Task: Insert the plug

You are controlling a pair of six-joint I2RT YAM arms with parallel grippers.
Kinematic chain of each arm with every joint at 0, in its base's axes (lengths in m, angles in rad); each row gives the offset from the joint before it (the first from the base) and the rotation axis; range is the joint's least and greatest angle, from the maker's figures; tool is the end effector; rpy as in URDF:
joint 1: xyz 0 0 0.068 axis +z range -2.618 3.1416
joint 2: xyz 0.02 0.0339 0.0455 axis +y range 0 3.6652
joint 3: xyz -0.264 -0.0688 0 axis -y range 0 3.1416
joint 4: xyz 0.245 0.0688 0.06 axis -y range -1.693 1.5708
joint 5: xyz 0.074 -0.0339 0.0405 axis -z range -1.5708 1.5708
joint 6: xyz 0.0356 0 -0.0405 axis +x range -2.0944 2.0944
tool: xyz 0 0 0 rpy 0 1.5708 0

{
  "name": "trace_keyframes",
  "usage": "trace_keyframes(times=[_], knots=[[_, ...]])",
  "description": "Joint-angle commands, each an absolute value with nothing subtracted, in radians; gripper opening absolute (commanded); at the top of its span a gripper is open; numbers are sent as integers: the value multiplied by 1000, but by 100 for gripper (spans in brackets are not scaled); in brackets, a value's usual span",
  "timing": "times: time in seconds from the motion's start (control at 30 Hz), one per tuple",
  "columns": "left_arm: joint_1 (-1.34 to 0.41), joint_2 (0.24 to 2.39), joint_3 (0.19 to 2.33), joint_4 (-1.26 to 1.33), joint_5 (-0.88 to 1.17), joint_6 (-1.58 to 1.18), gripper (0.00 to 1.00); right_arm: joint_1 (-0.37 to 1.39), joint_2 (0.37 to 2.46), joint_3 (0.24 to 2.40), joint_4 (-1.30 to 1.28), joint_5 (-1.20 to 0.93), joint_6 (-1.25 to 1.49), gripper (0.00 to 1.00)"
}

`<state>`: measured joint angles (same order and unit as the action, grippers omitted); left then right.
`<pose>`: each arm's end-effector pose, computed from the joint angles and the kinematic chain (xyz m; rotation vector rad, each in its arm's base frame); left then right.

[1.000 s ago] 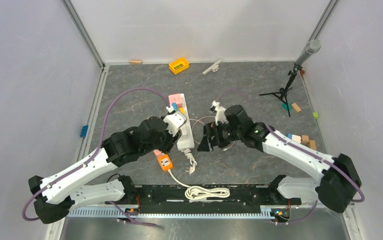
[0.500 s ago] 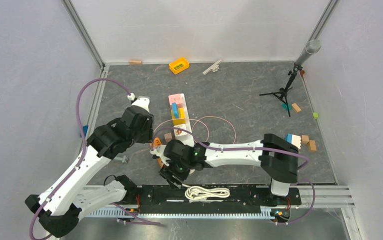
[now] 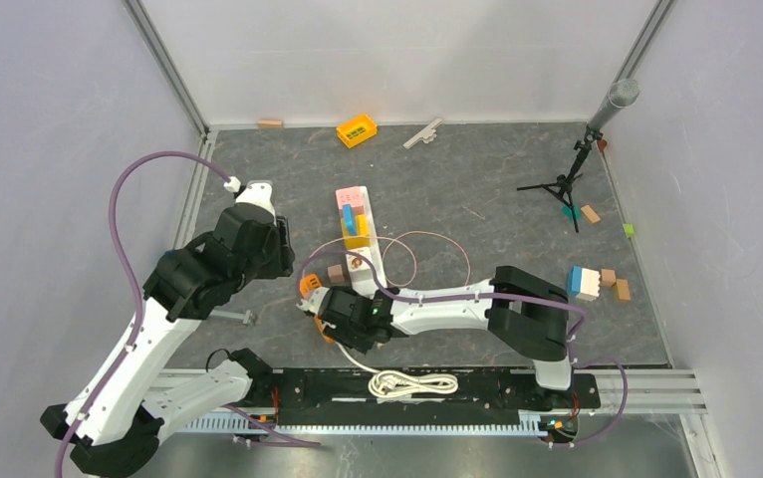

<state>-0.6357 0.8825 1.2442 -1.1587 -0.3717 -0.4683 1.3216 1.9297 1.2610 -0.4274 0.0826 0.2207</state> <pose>0.1164 -0.0698 0.3836 0.0167 2.3032 -0.1230 0.0996 0.3794 0.1585 -1.3995 2.3323 0.3780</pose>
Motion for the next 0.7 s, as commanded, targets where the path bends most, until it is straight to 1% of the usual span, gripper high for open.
trace_keyframes(times=[0.0,0.13,0.2,0.3,0.37,0.47,0.57,0.67], knots=[[-630,872,1297,-1148,-360,-508,2,1325,1921,1222,-436,184,192,38],[-630,875,1288,-1149,-338,-499,2,1323,1881,1220,-414,153,203,38],[-630,873,1281,-1150,-333,-498,2,1324,1857,1232,-402,111,205,41],[-629,866,1274,-1152,-343,-500,2,1325,1825,1235,-359,40,225,51],[-629,862,1274,-1154,-353,-505,2,1327,1823,1226,-321,3,247,59],[-629,861,1278,-1162,-361,-516,2,1337,1872,1236,-314,-21,252,66],[-630,855,1279,-1164,-369,-527,2,1350,1941,1262,-343,21,231,68],[-629,843,1294,-1167,-391,-534,2,1364,2001,1298,-395,118,202,65]])
